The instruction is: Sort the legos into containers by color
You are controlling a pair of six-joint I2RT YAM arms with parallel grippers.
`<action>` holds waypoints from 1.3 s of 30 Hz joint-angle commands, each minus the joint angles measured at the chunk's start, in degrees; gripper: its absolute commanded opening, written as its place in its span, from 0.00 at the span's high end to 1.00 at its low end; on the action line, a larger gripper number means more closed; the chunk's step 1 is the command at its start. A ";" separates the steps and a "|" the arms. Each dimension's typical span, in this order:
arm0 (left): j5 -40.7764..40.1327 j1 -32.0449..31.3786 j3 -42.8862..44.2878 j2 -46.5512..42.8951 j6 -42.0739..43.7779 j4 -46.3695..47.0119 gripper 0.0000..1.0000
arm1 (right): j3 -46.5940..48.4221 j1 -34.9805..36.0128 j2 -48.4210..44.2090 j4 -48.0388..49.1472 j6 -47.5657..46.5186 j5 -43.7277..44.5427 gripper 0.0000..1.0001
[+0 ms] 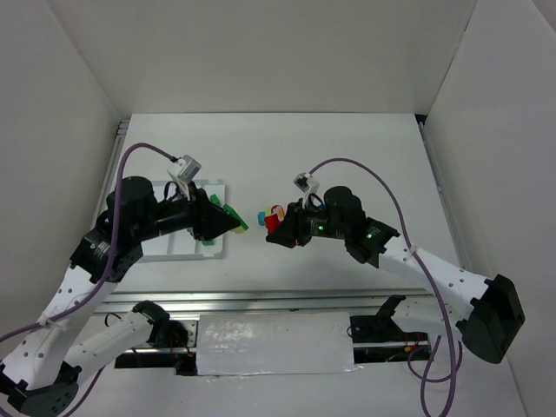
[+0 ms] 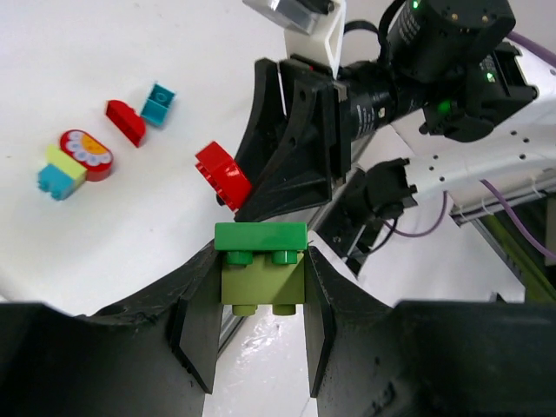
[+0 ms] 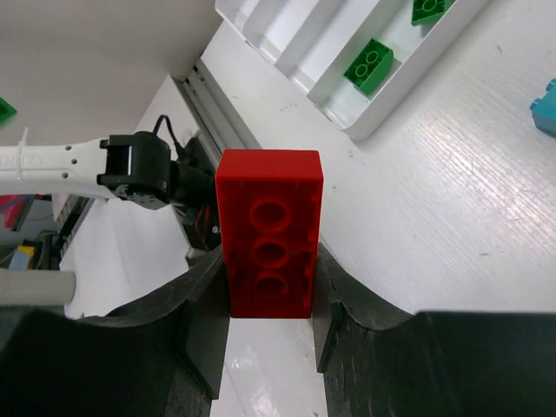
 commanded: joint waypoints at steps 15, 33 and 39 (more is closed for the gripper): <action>24.27 0.32 -7.86 -0.53 -1.21 13.77 1.00 | -3.05 -0.22 -5.81 18.54 2.48 -19.02 0.98; 31.44 0.15 -15.18 -2.65 -8.95 30.68 1.00 | -0.77 2.23 -5.37 25.78 6.88 -25.45 0.92; 30.73 0.14 -14.65 -1.59 -7.55 28.66 1.00 | 2.13 4.78 -4.68 19.98 2.93 -23.26 0.91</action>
